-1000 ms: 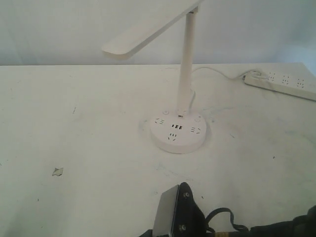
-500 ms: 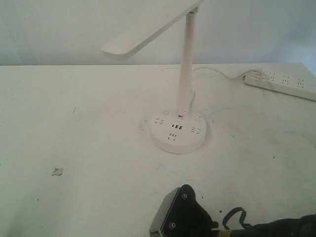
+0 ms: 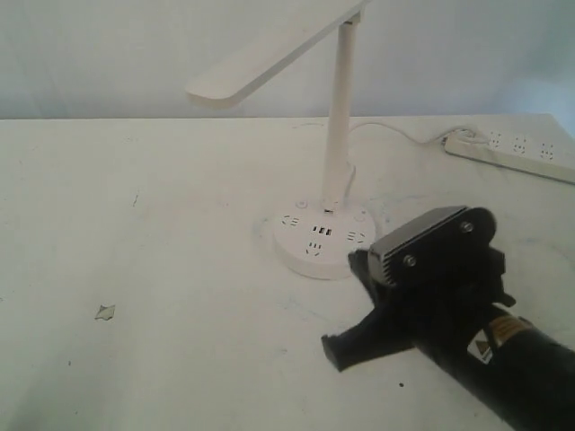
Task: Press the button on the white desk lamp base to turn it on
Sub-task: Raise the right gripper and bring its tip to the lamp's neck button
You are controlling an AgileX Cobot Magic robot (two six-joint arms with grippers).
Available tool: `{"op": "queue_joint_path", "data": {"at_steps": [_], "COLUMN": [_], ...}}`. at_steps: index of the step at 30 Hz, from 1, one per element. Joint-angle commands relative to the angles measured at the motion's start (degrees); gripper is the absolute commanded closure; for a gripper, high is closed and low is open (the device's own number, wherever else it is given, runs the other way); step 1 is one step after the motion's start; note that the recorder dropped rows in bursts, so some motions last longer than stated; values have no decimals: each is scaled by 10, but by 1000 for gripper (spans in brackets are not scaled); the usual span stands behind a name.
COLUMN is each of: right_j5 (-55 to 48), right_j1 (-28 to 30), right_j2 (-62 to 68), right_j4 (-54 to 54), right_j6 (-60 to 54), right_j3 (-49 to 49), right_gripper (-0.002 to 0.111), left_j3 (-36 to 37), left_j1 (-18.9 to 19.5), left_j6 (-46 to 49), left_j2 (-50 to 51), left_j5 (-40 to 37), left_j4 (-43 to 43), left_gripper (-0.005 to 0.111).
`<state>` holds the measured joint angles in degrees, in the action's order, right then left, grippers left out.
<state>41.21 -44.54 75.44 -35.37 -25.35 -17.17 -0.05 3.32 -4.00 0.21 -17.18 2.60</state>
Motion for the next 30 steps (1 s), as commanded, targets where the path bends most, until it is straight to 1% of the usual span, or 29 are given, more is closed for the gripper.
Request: {"op": "queue_joint_path", "data": {"at_steps": [1,4,7,9,12,13,14,15,16,17,18,19,20,22,24,30], "right_j5": [76,13,6,-2,-62,-165,-217,-337,-381,-438,-467,-524,-547,-582,-611,-590], "right_j1": [12,58,105,130,159,185,197,229,244,273,286,310,322,347,360,361], "right_j2": [4,32,59,62,62,64,69,82,92,108,118,137,150,196,227,263], "right_j4": [-39,-43,-104,-130,-122,-97,-84,-82,-82,-83,-84,-86,-86,-85,-85,-82], "right_j6": [-57,-87,-87,-62,-28,-36,-43,-60,-60,-59,-59,-50,-48,-48,-48,-67], "right_j3": [-18,-58,-85,-94,-112,-142,-165,-215,-238,-275,-293,-322,-334,-366,-387,-420], "right_gripper": [108,108,108,108,108,108,108,108,108,108,108,108,108,108,108,108], "left_j3": [1,1,1,1,1,1,1,1,1,1,1,1,1,1,1,1], "left_j1": [0,0,0,0,0,0,0,0,0,0,0,0,0,0,0,0], "left_j6": [-1,-1,-1,-1,-1,-1,-1,-1,-1,-1,-1,-1,-1,-1,-1,-1], "left_j2": [-2,-2,-2,-2,-2,-2,-2,-2,-2,-2,-2,-2,-2,-2,-2,-2], "left_j5": [-4,-4,-4,-4,-4,-4,-4,-4,-4,-4,-4,-4,-4,-4,-4,-4], "left_j4": [-3,-3,-3,-3,-3,-3,-3,-3,-3,-3,-3,-3,-3,-3,-3,-3], "left_gripper": [107,107,107,107,107,107,107,107,107,107,107,107,107,107,107,107]}}
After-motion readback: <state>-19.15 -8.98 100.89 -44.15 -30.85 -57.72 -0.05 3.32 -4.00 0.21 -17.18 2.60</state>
